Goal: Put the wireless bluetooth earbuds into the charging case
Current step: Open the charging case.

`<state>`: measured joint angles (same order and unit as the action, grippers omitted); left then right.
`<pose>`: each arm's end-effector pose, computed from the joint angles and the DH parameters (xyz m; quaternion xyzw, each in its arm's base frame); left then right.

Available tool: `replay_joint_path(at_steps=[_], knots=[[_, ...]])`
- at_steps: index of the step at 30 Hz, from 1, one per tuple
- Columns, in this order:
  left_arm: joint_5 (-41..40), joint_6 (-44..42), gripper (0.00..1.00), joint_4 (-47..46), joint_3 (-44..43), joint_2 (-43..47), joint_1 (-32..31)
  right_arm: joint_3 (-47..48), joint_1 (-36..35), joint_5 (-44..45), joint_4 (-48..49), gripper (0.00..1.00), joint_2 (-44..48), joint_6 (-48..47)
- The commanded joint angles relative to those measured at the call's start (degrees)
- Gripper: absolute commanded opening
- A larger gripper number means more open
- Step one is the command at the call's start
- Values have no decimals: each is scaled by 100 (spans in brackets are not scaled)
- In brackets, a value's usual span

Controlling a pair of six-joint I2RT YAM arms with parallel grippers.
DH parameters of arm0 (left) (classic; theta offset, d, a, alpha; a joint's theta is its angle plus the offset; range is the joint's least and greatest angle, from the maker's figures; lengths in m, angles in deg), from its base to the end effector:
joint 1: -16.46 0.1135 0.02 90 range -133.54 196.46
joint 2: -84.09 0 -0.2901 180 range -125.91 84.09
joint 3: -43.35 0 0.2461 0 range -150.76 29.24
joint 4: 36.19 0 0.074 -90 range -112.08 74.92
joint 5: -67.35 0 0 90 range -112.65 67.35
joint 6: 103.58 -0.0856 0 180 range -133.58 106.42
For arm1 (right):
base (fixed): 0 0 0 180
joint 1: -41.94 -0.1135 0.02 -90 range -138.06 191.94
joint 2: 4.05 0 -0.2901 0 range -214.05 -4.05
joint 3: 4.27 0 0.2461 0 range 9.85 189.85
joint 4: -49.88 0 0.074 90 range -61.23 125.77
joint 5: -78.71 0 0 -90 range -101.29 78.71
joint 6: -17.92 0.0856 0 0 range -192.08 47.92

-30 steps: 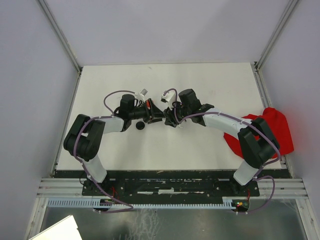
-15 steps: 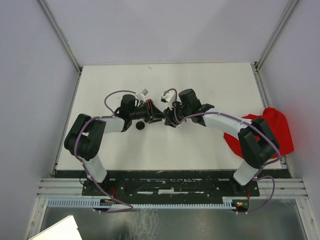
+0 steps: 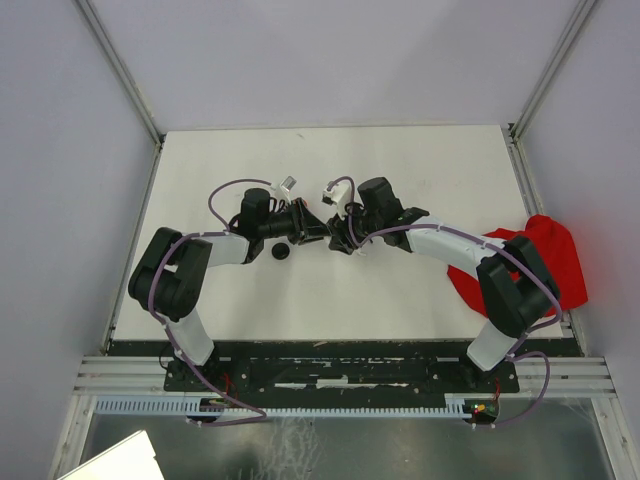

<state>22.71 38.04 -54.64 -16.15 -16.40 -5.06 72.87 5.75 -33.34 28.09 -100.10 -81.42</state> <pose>0.3335 -0.1970 0.1859 0.0075 0.7966 -0.5628 0.2204 0.3036 0.2619 0.2222 -0.4187 0.7917 0.2641 0.3578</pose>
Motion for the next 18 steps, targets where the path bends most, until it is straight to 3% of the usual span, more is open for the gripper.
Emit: replay_joint_path(at_steps=[1, 12, 15, 18], knots=[[106, -20, 40, -361, -110, 1, -27, 29, 31, -98, 222, 34, 262, -76], [109, 6, 33, -397, -102, -13, -16, 36, 31, -107, 223, 33, 262, -76], [115, 23, 28, -430, -98, -27, -21, 35, 31, -107, 222, 34, 262, -75], [138, 49, 15, -487, -93, -28, -18, 32, 32, -103, 222, 35, 270, -73]])
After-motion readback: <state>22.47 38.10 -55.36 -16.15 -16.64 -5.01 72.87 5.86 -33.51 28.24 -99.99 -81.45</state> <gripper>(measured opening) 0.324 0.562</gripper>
